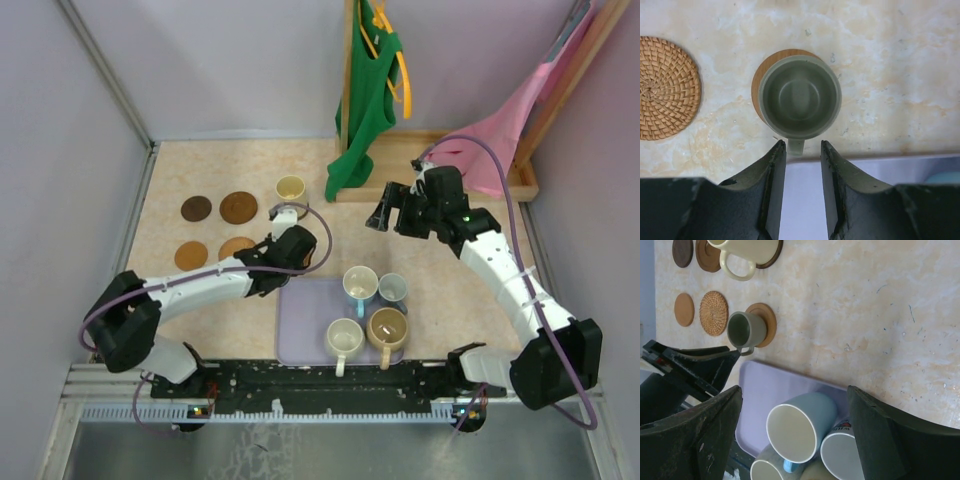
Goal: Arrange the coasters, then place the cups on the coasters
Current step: Place the cup on the coaster.
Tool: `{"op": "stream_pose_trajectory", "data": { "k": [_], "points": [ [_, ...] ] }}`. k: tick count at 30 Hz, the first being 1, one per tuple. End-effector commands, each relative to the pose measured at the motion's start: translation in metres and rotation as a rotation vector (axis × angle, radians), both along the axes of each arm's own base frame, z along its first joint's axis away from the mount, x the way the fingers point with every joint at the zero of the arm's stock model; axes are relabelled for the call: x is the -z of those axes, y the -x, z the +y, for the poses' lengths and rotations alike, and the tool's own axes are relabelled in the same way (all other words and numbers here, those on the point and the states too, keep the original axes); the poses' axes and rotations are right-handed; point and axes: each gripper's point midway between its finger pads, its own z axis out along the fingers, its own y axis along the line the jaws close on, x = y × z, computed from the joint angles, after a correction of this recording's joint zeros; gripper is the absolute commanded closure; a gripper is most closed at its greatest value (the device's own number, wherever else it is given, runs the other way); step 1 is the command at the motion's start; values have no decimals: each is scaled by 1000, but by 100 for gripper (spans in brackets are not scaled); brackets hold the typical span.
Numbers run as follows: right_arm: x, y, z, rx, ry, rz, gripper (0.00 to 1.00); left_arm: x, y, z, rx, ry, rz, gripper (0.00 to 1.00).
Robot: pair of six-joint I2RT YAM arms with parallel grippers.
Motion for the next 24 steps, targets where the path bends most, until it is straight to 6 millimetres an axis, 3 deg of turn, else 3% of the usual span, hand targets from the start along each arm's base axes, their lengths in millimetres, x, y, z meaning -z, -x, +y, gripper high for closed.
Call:
{"op": "stream_pose_trajectory", "data": {
  "k": [1,12,19,24],
  "points": [
    [-18,-7,-5,15,-4,-81,15,-35,5,-6,18,36,-44,60],
    [-13,-13,-8,44,13,-75,15,-44,62,-31,104,81,19,60],
    [-11,-17,-21,110,56,-72,15,-59,84,-66,182,146,18,54],
    [-10,-14,-31,158,68,-72,15,-56,93,-92,228,156,14,54]
  ]
}}
